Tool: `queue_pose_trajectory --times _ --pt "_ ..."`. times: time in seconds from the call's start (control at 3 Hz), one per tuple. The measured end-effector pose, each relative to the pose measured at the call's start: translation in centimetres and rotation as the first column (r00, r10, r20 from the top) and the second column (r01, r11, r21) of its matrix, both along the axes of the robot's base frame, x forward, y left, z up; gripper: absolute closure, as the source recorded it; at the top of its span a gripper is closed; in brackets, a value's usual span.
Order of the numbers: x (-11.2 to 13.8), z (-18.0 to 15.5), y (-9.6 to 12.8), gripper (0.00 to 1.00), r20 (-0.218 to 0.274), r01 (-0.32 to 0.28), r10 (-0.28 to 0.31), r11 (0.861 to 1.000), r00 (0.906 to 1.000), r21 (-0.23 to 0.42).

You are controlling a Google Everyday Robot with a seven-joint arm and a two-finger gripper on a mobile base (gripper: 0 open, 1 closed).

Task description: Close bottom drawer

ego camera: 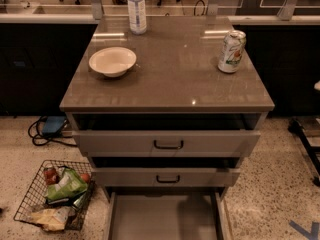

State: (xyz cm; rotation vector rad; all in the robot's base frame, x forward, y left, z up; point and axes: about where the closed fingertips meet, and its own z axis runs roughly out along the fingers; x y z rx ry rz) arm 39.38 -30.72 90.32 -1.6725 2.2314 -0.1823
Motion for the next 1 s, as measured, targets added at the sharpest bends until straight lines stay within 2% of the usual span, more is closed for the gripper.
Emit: queue_pose_trajectory --times 0.33,0.67,1.0 --pt "-3.6 -8.6 -1.2 0.00 -0.082 -0.110 0.106 0.993 0.9910 -0.047" --pt "-3.6 -8.6 -1.2 0.00 -0.082 -0.110 0.106 0.993 0.9910 -0.047" --pt "-3.4 -10.3 -0.8 0.00 -0.071 -0.103 0.101 0.994 0.9924 -0.023"
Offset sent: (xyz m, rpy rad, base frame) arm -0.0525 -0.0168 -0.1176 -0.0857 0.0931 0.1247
